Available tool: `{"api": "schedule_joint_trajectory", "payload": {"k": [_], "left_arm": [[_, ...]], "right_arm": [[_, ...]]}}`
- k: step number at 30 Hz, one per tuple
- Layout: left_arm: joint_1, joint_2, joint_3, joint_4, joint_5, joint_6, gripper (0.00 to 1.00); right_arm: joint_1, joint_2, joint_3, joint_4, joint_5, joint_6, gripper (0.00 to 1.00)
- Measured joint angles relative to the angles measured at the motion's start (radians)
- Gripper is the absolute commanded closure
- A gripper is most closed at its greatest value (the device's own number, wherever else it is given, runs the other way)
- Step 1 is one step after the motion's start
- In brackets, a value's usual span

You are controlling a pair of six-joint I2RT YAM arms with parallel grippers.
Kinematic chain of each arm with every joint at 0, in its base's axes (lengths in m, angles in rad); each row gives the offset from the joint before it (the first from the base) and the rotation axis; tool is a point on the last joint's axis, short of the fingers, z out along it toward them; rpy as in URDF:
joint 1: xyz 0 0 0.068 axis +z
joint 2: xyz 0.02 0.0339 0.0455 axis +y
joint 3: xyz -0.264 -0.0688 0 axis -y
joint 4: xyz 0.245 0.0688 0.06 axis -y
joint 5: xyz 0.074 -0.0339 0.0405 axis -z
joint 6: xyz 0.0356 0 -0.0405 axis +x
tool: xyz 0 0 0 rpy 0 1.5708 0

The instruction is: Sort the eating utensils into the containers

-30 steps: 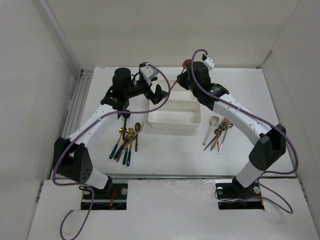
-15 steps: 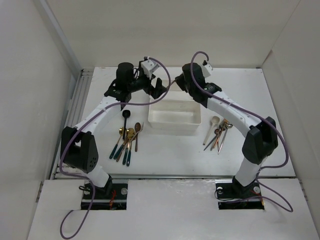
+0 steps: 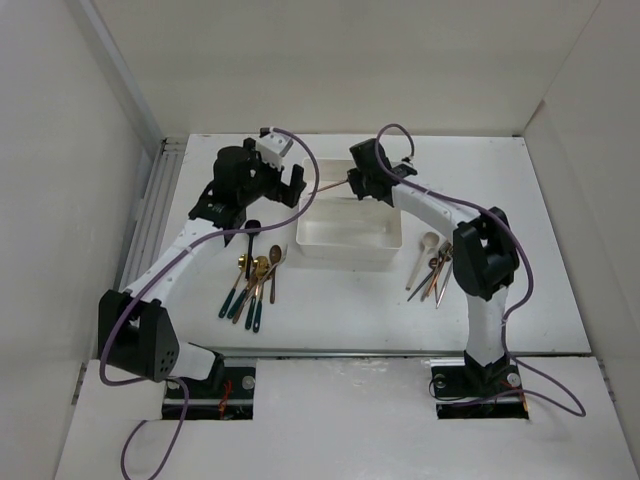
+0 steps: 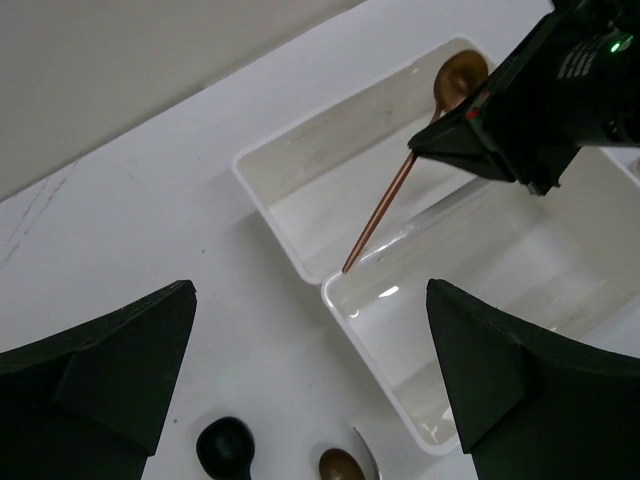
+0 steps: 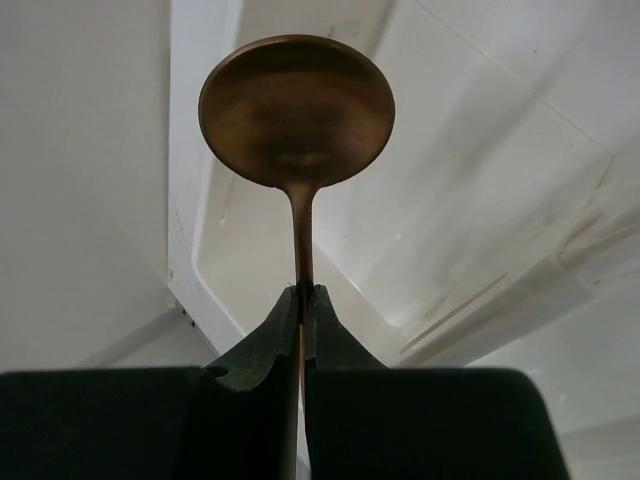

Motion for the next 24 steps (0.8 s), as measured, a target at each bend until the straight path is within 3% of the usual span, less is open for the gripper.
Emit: {"api": "schedule_joint_trajectory", "payload": {"k": [4, 5, 7, 8, 10, 12, 16, 19, 22, 24], "left_arm": [[0.003, -0.012, -0.044, -0.011, -0.042, -0.003, 0.01], [0.005, -0.013, -0.051, -0.012, -0.050, -0.003, 0.01], [0.008, -0.015, -0.059, -0.019, -0.058, -0.007, 0.01], [0.010, -0.016, -0.060, -0.021, -0.062, -0.009, 0.01], [0.013, -0.020, -0.062, -0.021, -0.064, -0.010, 0.01], [0.013, -0.023, -0.063, -0.021, -0.066, -0.012, 0.01], [0.014, -0.024, -0.067, -0.018, -0.086, -0.014, 0.01], [0.014, -0.028, -0.080, -0.019, -0.124, -0.024, 0.01], [0.014, -0.050, -0.116, -0.014, -0.193, -0.045, 0.01], [0.019, -0.066, -0.144, -0.012, -0.240, -0.060, 0.01]], "right_arm": [[-0.018, 0.002, 0.000, 0.005, -0.013, 0.048, 0.96], [-0.023, 0.002, 0.000, 0.008, -0.014, 0.056, 0.80], [-0.028, 0.002, -0.002, 0.021, -0.013, 0.071, 0.65], [-0.029, 0.002, -0.004, 0.032, -0.013, 0.073, 0.51], [-0.029, 0.002, -0.008, 0.055, -0.013, 0.081, 0.39], [-0.029, 0.002, -0.008, 0.074, -0.016, 0.081, 0.31], [-0.029, 0.001, -0.008, 0.108, -0.018, 0.027, 0.28], [-0.028, -0.019, -0.008, 0.126, -0.018, -0.170, 0.28], [-0.024, -0.092, -0.008, 0.138, -0.026, -0.513, 0.18], [-0.023, -0.172, -0.010, 0.116, -0.037, -0.684, 0.18]]}}
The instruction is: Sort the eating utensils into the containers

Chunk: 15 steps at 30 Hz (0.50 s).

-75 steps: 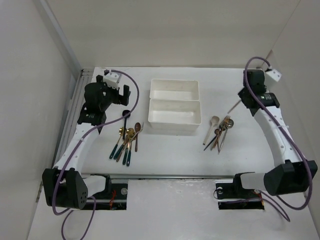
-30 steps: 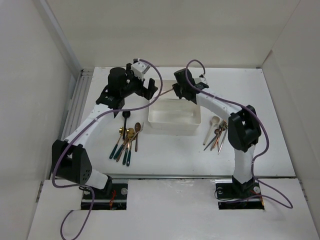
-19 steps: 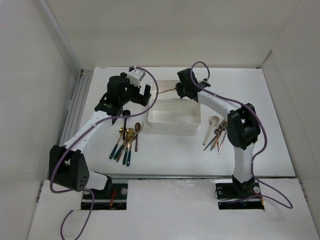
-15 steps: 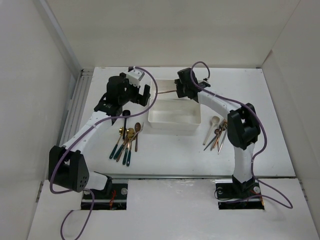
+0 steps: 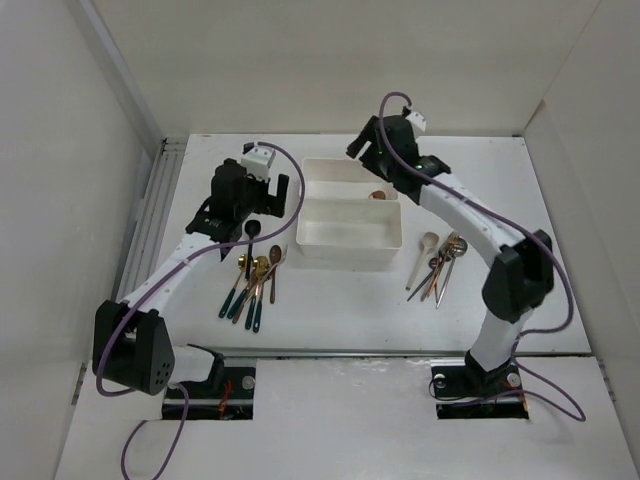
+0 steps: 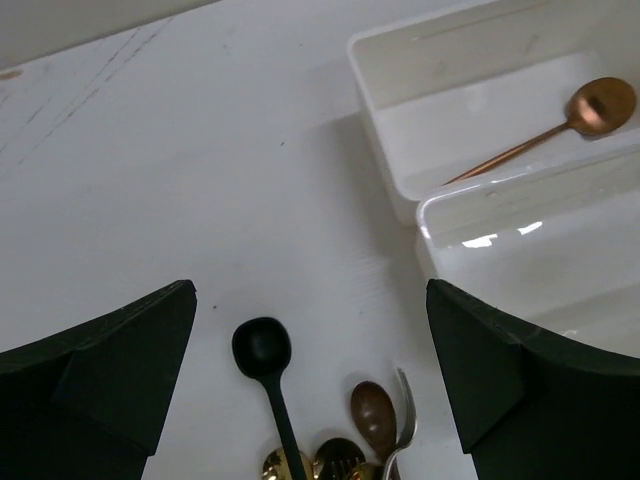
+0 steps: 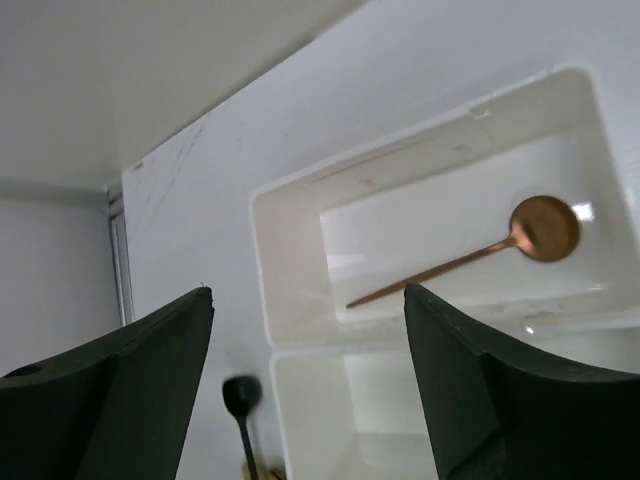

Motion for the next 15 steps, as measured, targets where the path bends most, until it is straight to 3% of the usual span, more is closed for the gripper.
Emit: {"api": "schedule_joint_trajectory", "payload": {"k": [2, 5, 7, 10, 15], "left_arm": [[0.008, -0.014, -0.032, 0.000, -0.049, -0.017, 0.01], [0.015, -0.019, -0.070, 0.001, -0.100, -0.039, 0.01], [0.019, -0.019, -0.086, -0.004, -0.121, -0.055, 0.01], [0.019, -0.019, -0.094, -0.004, -0.143, -0.079, 0.01], [0.021, -0.020, -0.134, 0.011, -0.213, -0.122, 0.01]], "right_arm": [[-0.009, -0.113, -0.043, -0.030, -0.029, -0.123, 0.29], [-0.092, -0.338, -0.247, -0.074, -0.092, -0.198, 0.56], [-0.204, -0.472, -0.431, -0.100, -0.144, -0.209, 0.61], [-0.359, -0.546, -0.657, -0.175, -0.174, -0.218, 0.66], [-0.395, -0.500, -0.824, -0.336, -0.169, -0.240, 0.66]]}}
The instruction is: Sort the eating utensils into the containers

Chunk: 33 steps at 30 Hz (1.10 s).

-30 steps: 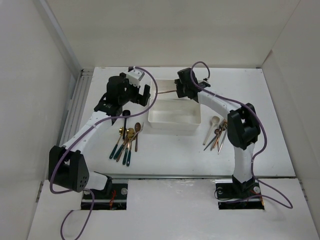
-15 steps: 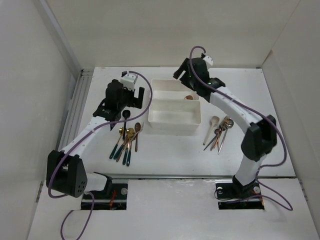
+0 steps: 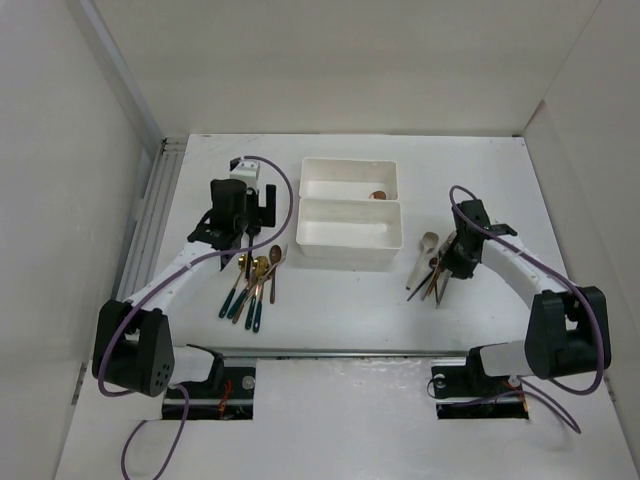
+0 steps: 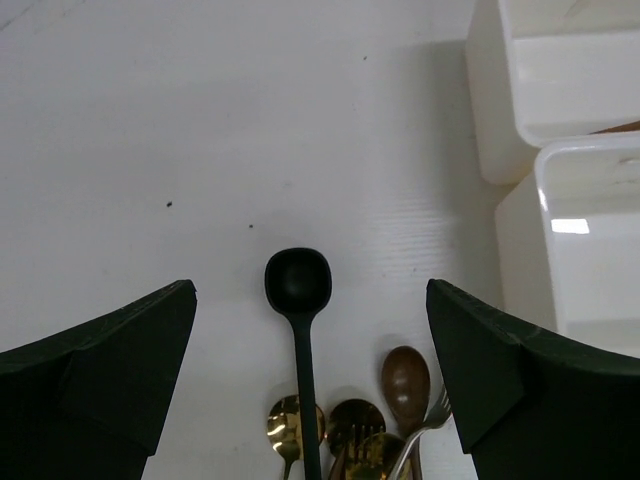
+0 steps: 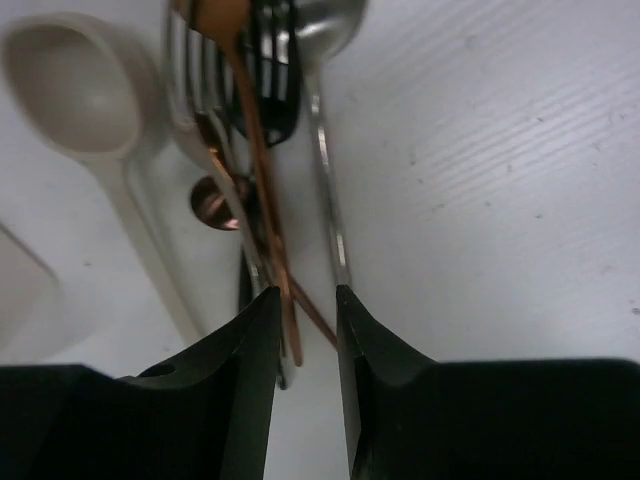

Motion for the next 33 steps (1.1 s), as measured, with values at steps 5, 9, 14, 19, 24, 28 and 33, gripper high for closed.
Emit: {"api": "schedule_joint_trajectory", "payload": {"k": [5, 9, 14, 19, 24, 28, 33], "left_arm": [[0.010, -0.004, -0.054, -0.004, -0.033, -0.023, 0.01], [0.025, -0.016, -0.079, -0.007, -0.046, -0.041, 0.01], [0.043, -0.049, -0.095, -0.007, -0.048, -0.067, 0.01], [0.064, -0.066, -0.105, -0.006, -0.046, -0.087, 0.01], [0.078, -0.068, -0.107, -0.009, -0.046, -0.096, 0.01], [0.080, -0.068, -0.109, -0.009, -0.043, -0.102, 0.01], [0.085, -0.068, -0.120, -0.025, -0.018, -0.133, 0.01]], "right_arm": [[-0.039, 0.031, -0.021, -0.024, 0.008, -0.019, 0.66], [-0.058, 0.088, -0.018, -0.026, 0.032, -0.025, 0.66], [-0.076, 0.180, 0.012, -0.032, 0.051, -0.026, 0.67], [-0.077, 0.240, 0.071, -0.031, 0.044, -0.041, 0.67], [-0.081, 0.227, 0.076, -0.043, 0.059, -0.041, 0.62], [-0.083, 0.155, 0.076, -0.062, 0.092, -0.023, 0.62], [-0.084, 0.042, 0.072, -0.056, 0.082, 0.002, 0.61]]}}
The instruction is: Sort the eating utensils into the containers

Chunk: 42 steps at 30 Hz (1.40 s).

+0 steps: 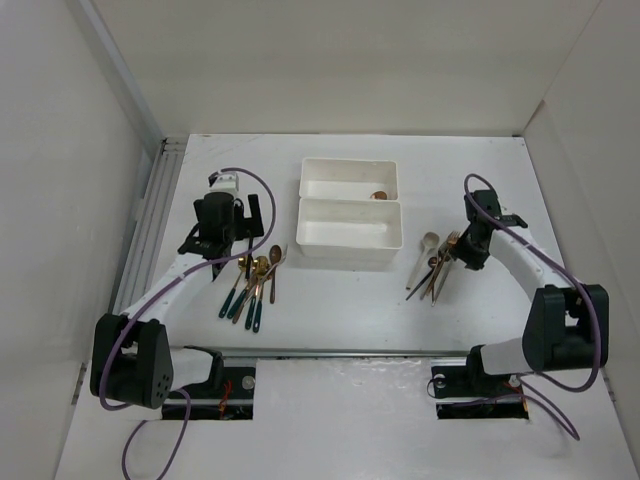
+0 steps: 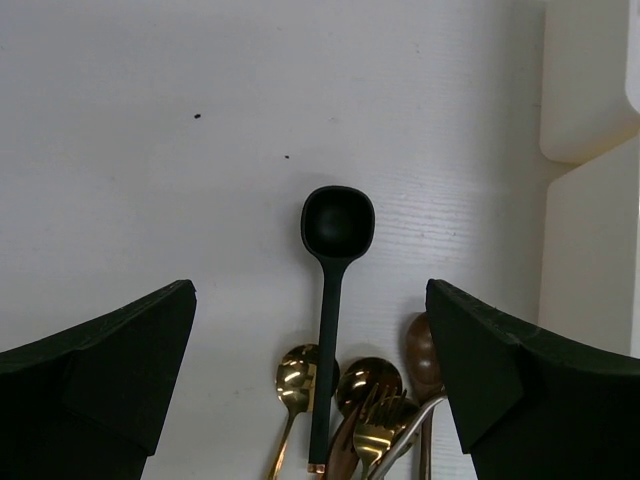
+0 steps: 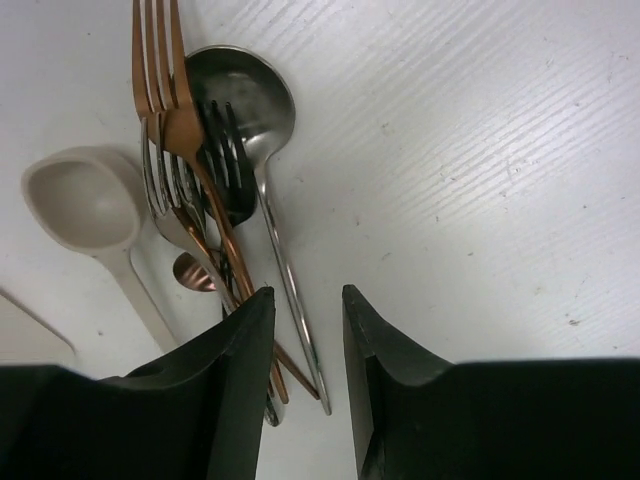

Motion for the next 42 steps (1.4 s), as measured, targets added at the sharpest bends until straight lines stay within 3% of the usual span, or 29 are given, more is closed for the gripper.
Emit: {"api": "schedule_joint_trajectory", "payload": {"k": [1, 5, 8, 10, 16, 20, 25, 31, 34, 36, 37, 38, 40, 42], "left_arm": [[0.001, 0.000, -0.001, -0.006, 0.004, -0.008, 0.01], [0.010, 0.000, -0.002, -0.039, 0.042, -0.042, 0.16], [0.021, 0.003, -0.002, -0.077, 0.086, -0.056, 0.31], [0.026, 0.010, -0.002, -0.108, 0.116, -0.062, 0.47], [0.027, 0.095, 0.038, -0.174, 0.170, -0.022, 0.47], [0.028, 0.192, 0.136, -0.240, 0.204, 0.040, 0.37], [0.028, 0.325, 0.262, -0.355, 0.268, 0.096, 0.37], [0.031, 0.463, 0.331, -0.448, 0.281, 0.098, 0.53], [0.032, 0.493, 0.336, -0.475, 0.280, 0.096, 0.55], [0.034, 0.499, 0.336, -0.484, 0.275, 0.092, 0.67], [0.034, 0.500, 0.336, -0.484, 0.271, 0.092, 0.78], [0.034, 0.502, 0.337, -0.484, 0.268, 0.089, 0.78], [0.035, 0.512, 0.349, -0.490, 0.264, 0.087, 0.96], [0.035, 0.521, 0.366, -0.489, 0.256, 0.089, 1.00]], "right_arm": [[0.000, -0.004, 0.000, 0.002, -0.003, 0.002, 0.61], [-0.002, 0.051, -0.005, 0.021, -0.021, 0.010, 0.61], [-0.003, 0.098, -0.016, 0.030, -0.035, 0.012, 0.59], [-0.003, 0.114, -0.016, 0.036, -0.042, 0.012, 0.58], [-0.003, 0.118, -0.016, 0.056, -0.053, 0.012, 0.58], [-0.003, 0.118, -0.016, 0.072, -0.061, 0.012, 0.58], [-0.003, 0.118, -0.016, 0.091, -0.068, 0.008, 0.58], [-0.003, 0.117, -0.016, 0.105, -0.075, -0.014, 0.58], [-0.003, 0.105, -0.016, 0.108, -0.078, -0.027, 0.58], [-0.003, 0.087, -0.016, 0.111, -0.079, -0.034, 0.58], [-0.005, 0.075, -0.016, 0.117, -0.080, -0.038, 0.58], [-0.005, 0.069, -0.016, 0.120, -0.080, -0.040, 0.58], [-0.007, 0.056, -0.016, 0.127, -0.080, -0.051, 0.58], [-0.010, 0.052, -0.016, 0.129, -0.079, -0.058, 0.58]]}}
